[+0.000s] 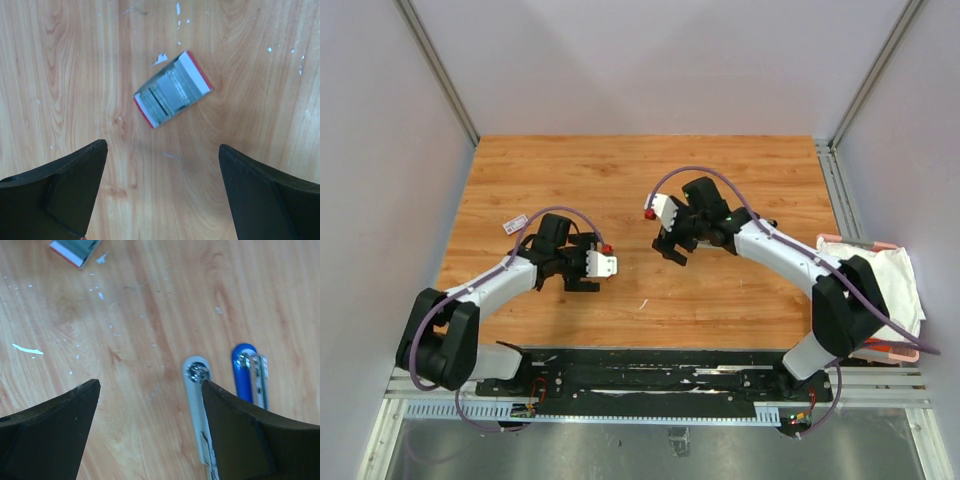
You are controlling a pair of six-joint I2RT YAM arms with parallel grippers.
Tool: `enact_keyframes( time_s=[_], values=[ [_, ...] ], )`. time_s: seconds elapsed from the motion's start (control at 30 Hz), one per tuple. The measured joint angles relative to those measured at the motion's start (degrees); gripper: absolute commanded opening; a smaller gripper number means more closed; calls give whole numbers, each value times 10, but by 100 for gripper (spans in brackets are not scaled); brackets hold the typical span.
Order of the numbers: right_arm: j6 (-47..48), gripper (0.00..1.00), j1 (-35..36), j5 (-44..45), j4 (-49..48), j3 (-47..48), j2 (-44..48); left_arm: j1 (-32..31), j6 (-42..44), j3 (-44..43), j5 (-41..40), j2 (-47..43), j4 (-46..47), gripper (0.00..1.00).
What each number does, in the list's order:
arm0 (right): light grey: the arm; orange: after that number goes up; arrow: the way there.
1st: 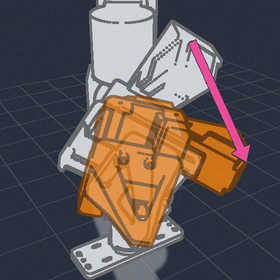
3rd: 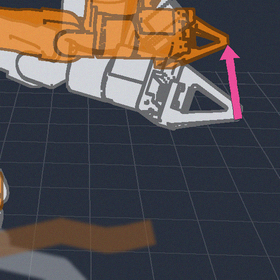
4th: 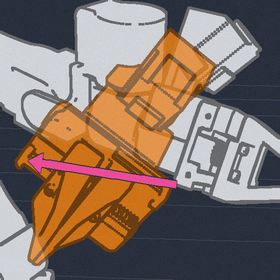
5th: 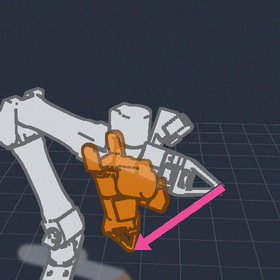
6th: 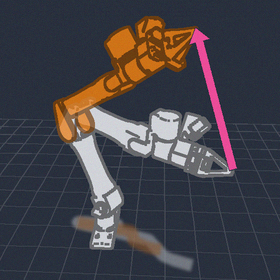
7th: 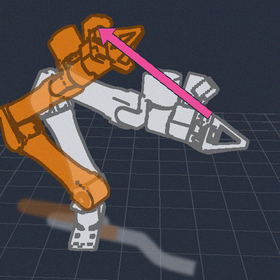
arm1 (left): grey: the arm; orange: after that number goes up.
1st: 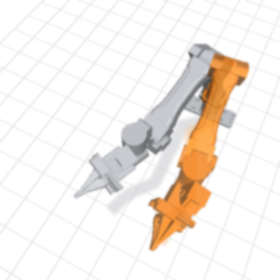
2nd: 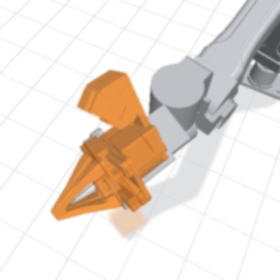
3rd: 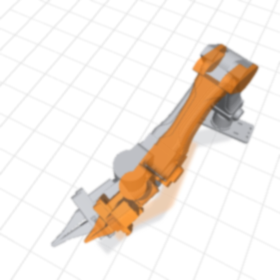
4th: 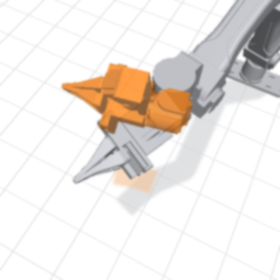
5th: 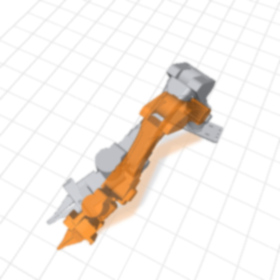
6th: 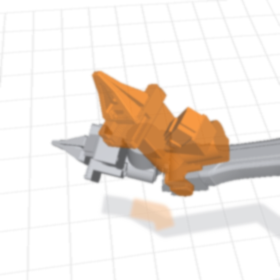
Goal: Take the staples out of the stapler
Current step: Move the staple box to the center of the board.
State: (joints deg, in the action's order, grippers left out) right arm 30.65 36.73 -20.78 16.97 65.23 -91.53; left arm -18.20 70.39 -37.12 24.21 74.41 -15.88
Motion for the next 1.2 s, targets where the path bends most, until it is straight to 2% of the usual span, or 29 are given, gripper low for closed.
enact_keyframes(
  time_s=[0.4, 0.77, 0.93, 1.03, 1.1, 1.2],
  values=[
    [-21, 85, -106, -3, -5, -10, 73, -101, 25, -9, -84, 89, 106, 98],
    [-24, 85, -123, -7, -9, -18, 91, -146, -52, -123, -198, 215, 163, 98],
    [-24, 85, -126, -16, -8, -18, 91, -143, -79, -132, -223, 212, 157, 98],
    [-24, 85, -127, -21, -8, -18, 90, -125, -95, -130, -215, 171, 125, 98],
    [-24, 85, -127, -26, -8, -18, 90, -96, -108, -133, -203, 134, 95, 98],
    [-24, 85, -128, -36, -8, -18, 88, -17, -129, -157, -176, 95, 42, 98]
  ],
)
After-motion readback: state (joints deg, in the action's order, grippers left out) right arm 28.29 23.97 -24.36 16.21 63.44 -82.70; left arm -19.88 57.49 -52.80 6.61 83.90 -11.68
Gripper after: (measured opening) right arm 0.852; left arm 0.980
